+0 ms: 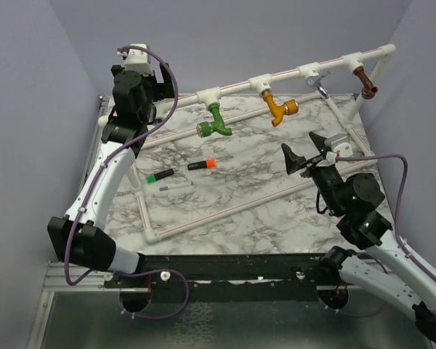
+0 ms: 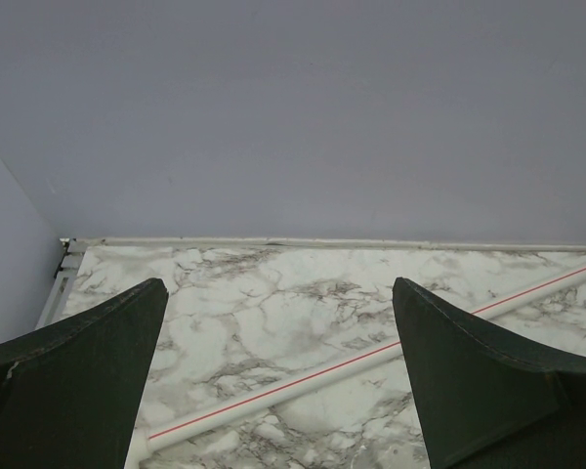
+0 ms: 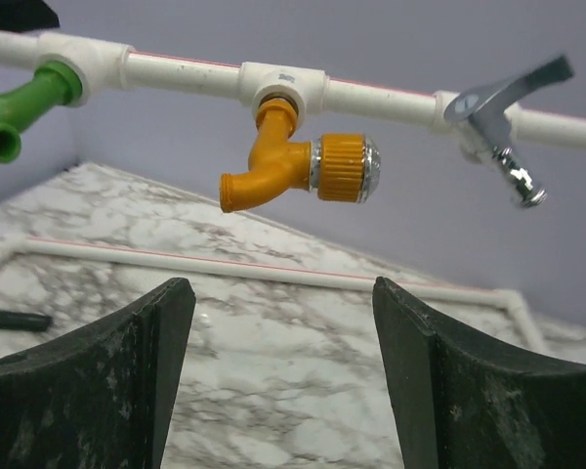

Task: Install the water faucets

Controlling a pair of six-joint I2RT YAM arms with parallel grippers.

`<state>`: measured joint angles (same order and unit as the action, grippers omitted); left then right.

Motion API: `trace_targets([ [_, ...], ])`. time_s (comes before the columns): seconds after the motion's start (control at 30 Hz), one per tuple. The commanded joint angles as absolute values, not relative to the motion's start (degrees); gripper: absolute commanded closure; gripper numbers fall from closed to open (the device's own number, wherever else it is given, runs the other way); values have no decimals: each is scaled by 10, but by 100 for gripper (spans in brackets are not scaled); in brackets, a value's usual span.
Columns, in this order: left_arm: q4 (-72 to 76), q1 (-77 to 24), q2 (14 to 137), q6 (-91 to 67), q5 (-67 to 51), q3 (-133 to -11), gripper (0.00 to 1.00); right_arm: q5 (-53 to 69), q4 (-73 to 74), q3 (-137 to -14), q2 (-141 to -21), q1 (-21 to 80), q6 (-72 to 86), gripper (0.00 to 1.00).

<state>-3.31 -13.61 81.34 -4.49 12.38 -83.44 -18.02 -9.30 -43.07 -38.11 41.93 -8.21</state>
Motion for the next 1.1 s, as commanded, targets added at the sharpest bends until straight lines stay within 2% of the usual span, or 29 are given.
trace_targets([
  [0.0,-126,-134,856,-42,116,-801,1,-139,-84,-432,-376,421,-300,21],
  [0.27,-125,-133,856,-42,115,-801,1,-115,-118,-424,-423,421,-509,19],
  [0.57,-125,-133,857,-44,112,-802,1,-110,-256,-372,-465,421,-764,17],
  [1.07,-126,-133,860,-43,112,-801,1,-111,-330,-408,-547,421,-984,14],
])
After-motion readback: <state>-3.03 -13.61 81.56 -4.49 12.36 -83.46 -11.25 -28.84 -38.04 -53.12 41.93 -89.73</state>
